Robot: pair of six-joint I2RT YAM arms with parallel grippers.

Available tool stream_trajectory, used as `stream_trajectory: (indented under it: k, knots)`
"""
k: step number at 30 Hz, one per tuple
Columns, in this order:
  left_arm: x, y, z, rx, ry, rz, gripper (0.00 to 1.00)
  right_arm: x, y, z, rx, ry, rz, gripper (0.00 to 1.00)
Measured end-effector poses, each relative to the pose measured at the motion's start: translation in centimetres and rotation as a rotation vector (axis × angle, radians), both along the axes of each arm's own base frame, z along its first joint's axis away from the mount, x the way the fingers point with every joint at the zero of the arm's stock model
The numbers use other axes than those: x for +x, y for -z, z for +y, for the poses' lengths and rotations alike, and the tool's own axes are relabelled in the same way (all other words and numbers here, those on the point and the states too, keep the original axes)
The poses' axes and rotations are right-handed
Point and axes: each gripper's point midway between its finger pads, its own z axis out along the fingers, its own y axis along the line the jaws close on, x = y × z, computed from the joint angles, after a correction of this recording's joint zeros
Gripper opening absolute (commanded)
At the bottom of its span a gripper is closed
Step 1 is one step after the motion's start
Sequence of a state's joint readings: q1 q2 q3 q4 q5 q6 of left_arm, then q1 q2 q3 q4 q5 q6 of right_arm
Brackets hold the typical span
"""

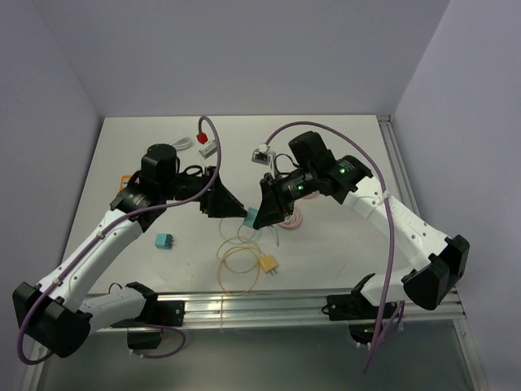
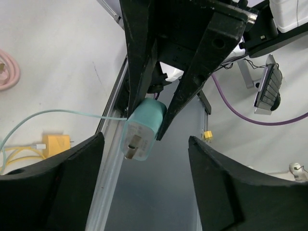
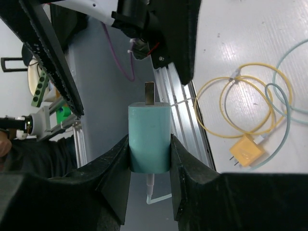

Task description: Insert the plug

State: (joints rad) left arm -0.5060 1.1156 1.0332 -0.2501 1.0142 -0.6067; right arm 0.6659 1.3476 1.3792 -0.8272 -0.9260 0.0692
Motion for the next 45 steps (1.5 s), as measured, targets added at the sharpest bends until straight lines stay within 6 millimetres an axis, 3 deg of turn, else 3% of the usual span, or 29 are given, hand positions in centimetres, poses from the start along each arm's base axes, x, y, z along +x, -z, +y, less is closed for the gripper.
stream_trajectory:
  k: [4,9,12,18,26,30,35,36,38,39,41,42,45]
  knots:
    - [-0.3,-0.4,0.2,-0.007,-0.005,-0.022,0.78,-0.8,-0.2,0.4,0.009,-0.032,0.002,0.00]
    - [-0.7,-0.6,0.4,-0.020,0.000,-0.039,0.66,-1.6,-0.2,0.8,0.008,-0.054,0.004,0.00]
    - [-0.9,-0.3,0.4,-0.028,0.014,-0.033,0.63,-1.6,-0.5,1.0,0.020,-0.052,-0.004,0.00]
    - [-1.5,-0.4,0.3,-0.048,0.047,-0.022,0.72,-1.4,-1.1,1.1,0.038,-0.050,-0.022,0.00]
    - [-1.9,-0.6,0.2,-0.057,0.068,-0.026,0.70,-1.2,-1.8,1.4,0.060,-0.053,-0.045,0.00]
    - [-2.1,-0.7,0.1,-0.059,0.078,-0.020,0.51,-1.1,-2.1,1.5,0.069,-0.054,-0.053,0.00]
    - [-2.1,-0.6,-0.1,-0.063,0.092,-0.014,0.37,-1.2,-2.3,1.6,0.078,-0.064,-0.045,0.00]
    - [-2.2,-0.7,-0.1,-0.065,0.098,-0.012,0.24,-1.2,-2.3,1.6,0.077,-0.063,-0.041,0.00]
    - [-2.3,-0.8,-0.1,-0.075,0.113,-0.030,0.09,-1.3,-2.4,1.6,0.077,-0.061,-0.023,0.00]
    - [-2.4,-1.0,-0.1,-0.082,0.120,-0.040,0.00,-1.4,-2.5,1.6,0.078,-0.060,-0.015,0.01]
    - [-2.5,-1.1,-0.1,-0.086,0.128,-0.042,0.00,-1.4,-2.6,1.6,0.076,-0.052,-0.009,0.15]
    - [-2.4,-1.1,-0.2,-0.087,0.129,-0.043,0.00,-1.4,-2.6,1.6,0.075,-0.051,-0.004,0.33]
    - [-2.3,-1.0,-0.2,-0.085,0.126,-0.040,0.00,-1.3,-2.6,1.6,0.068,-0.037,0.005,0.55]
